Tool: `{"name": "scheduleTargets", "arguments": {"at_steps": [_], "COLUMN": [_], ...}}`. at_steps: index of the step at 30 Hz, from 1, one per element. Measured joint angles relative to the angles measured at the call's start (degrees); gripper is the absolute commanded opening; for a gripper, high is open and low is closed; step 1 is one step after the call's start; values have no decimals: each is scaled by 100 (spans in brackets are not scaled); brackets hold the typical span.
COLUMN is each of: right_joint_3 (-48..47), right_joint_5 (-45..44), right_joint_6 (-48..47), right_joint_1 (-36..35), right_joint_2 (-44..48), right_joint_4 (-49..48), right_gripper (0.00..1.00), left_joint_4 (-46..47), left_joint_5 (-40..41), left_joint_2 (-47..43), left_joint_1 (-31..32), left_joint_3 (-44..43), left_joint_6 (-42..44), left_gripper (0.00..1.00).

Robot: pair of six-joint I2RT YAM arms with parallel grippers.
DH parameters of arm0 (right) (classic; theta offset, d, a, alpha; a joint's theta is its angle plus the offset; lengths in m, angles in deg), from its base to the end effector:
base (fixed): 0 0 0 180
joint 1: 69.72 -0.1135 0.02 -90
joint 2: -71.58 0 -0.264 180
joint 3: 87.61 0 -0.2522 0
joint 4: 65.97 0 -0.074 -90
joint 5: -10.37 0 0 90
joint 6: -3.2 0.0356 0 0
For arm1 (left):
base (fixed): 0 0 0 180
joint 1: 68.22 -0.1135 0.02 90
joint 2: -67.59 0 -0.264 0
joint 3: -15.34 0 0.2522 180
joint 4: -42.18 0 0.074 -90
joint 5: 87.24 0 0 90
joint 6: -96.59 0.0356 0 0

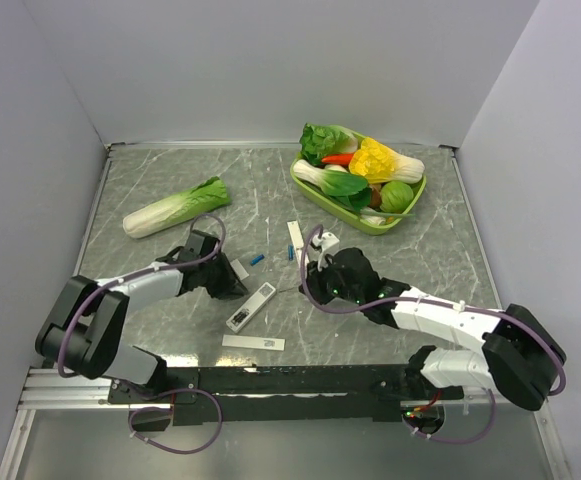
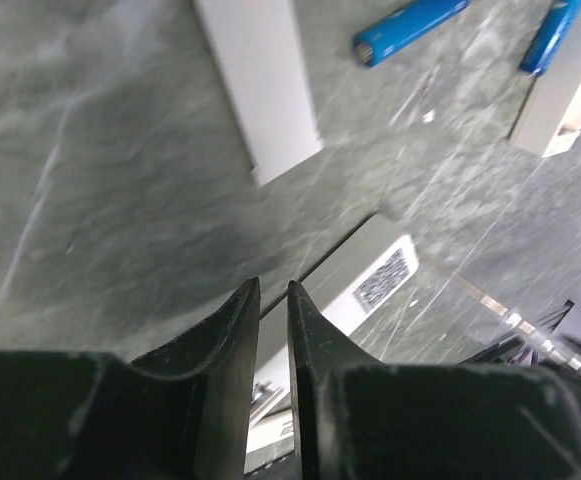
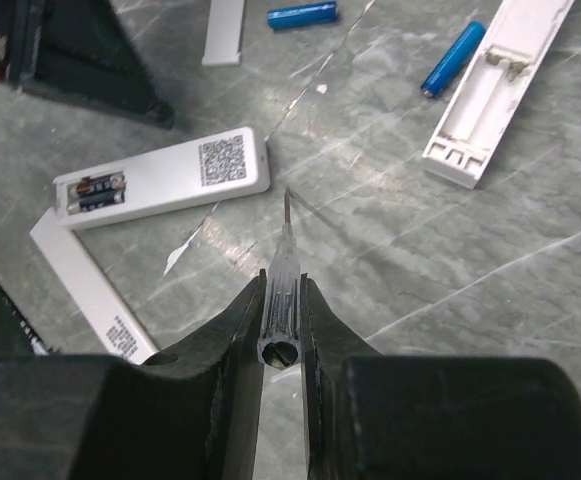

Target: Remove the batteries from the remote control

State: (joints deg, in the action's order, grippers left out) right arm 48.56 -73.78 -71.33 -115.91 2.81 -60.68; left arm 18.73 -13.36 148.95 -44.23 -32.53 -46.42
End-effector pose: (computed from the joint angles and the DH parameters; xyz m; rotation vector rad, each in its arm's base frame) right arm 0.1688 0.1812 0.1982 -0.6409 2.0907 0.7397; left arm 0.2241 -0.1106 0.1447 -0.5766 2.6886 -0.8120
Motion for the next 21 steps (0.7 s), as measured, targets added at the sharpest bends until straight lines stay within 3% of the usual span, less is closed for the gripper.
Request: {"name": "scheduleTargets", "arguments": {"at_steps": [9, 13, 16, 19, 20, 21], "right_joint_3": [0, 7, 9, 17, 24, 50], "right_joint_5": [697, 876, 1010, 1032, 1032, 1010], "right_joint_6": [179, 341, 498, 638, 662, 684], "right_joint_1": [-68, -243, -417, -562, -586, -610], "right_joint_2": [282, 282, 260, 225, 225, 245], "right_joint_4": [382, 299, 72, -138, -170, -216], "right_gripper": [0, 0, 0, 0, 0, 0], "left_joint_4": [-31, -553, -1023, -1451, -1628, -1840], "left_joint_5": [-157, 280, 761, 1252, 1386, 1471], "left_joint_2": [341, 269, 4, -402, -564, -767], "left_joint_1": [0, -9, -94, -212, -236, -247], "left_joint_3": [-275, -557, -761, -857, -861, -855], "left_joint_6": [225, 256, 214, 197, 210, 208], "left_gripper": [24, 27, 20, 10, 1, 1]}}
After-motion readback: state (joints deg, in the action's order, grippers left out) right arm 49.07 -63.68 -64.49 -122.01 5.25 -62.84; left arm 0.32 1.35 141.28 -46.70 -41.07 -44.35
